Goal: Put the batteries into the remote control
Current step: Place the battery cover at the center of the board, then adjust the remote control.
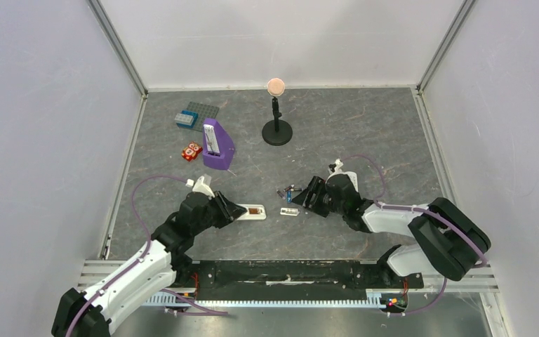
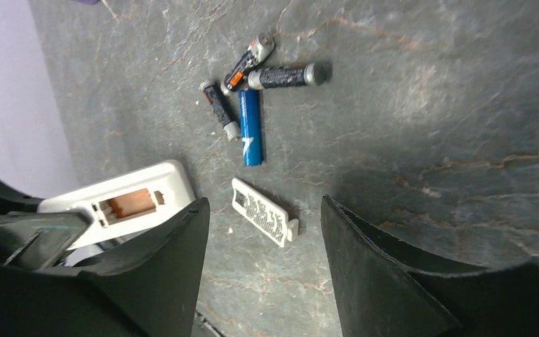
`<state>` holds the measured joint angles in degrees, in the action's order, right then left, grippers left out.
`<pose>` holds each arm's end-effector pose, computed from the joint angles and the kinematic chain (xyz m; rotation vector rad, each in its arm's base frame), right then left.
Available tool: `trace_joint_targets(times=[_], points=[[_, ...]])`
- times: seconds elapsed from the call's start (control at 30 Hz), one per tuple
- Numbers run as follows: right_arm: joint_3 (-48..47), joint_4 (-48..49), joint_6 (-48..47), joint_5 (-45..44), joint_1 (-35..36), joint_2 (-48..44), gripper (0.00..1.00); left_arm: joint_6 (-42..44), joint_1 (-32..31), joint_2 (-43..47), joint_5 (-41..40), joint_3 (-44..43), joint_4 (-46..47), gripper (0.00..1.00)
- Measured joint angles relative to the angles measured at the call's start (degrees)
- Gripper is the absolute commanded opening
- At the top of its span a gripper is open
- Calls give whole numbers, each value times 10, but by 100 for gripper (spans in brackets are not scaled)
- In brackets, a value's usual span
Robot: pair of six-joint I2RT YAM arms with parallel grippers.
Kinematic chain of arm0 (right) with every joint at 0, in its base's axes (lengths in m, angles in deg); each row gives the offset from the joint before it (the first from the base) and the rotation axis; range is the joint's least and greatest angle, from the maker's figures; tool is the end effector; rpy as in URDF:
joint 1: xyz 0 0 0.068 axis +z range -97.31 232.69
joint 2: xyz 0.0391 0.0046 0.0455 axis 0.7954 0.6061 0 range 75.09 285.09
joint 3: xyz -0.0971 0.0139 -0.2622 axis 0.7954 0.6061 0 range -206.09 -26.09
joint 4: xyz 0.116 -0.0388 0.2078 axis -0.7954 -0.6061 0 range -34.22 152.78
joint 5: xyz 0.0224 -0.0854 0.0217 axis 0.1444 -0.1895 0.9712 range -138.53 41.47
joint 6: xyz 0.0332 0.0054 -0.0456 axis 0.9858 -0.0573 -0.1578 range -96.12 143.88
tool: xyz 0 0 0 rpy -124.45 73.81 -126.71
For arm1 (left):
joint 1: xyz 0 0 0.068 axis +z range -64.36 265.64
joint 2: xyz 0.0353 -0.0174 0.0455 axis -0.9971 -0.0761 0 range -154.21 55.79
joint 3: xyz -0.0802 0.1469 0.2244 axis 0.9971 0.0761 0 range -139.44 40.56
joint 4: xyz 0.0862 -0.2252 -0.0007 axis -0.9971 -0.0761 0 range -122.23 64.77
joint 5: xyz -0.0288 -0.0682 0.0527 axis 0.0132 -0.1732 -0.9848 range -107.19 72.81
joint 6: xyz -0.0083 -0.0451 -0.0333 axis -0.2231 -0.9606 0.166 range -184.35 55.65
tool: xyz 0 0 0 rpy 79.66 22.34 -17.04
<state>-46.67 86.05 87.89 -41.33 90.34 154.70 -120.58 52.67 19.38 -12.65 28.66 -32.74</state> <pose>0.1787 0.1439 0.1537 0.4771 2.3801 1.0595 0.1039 -0.0711 0.1764 -0.4138 2.2596 -0.9584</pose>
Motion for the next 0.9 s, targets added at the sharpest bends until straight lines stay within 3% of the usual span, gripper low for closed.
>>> trace_joint_targets(times=[0.27, 0.53, 0.8, 0.9], points=[[-38, -87, -104, -61, 0, -17, 62, 25, 0, 0, 0, -10, -12, 2], [-114, -160, -280, -22, -1, -11, 55, 91, 0, 2, 74, -9, 11, 2], [-208, -173, -435, 167, -2, -13, 85, 99, 0, 9, 178, 3, 96, 2], [-212, -190, -475, 265, -2, -34, 90, 96, 0, 21, 218, 2, 120, 2]])
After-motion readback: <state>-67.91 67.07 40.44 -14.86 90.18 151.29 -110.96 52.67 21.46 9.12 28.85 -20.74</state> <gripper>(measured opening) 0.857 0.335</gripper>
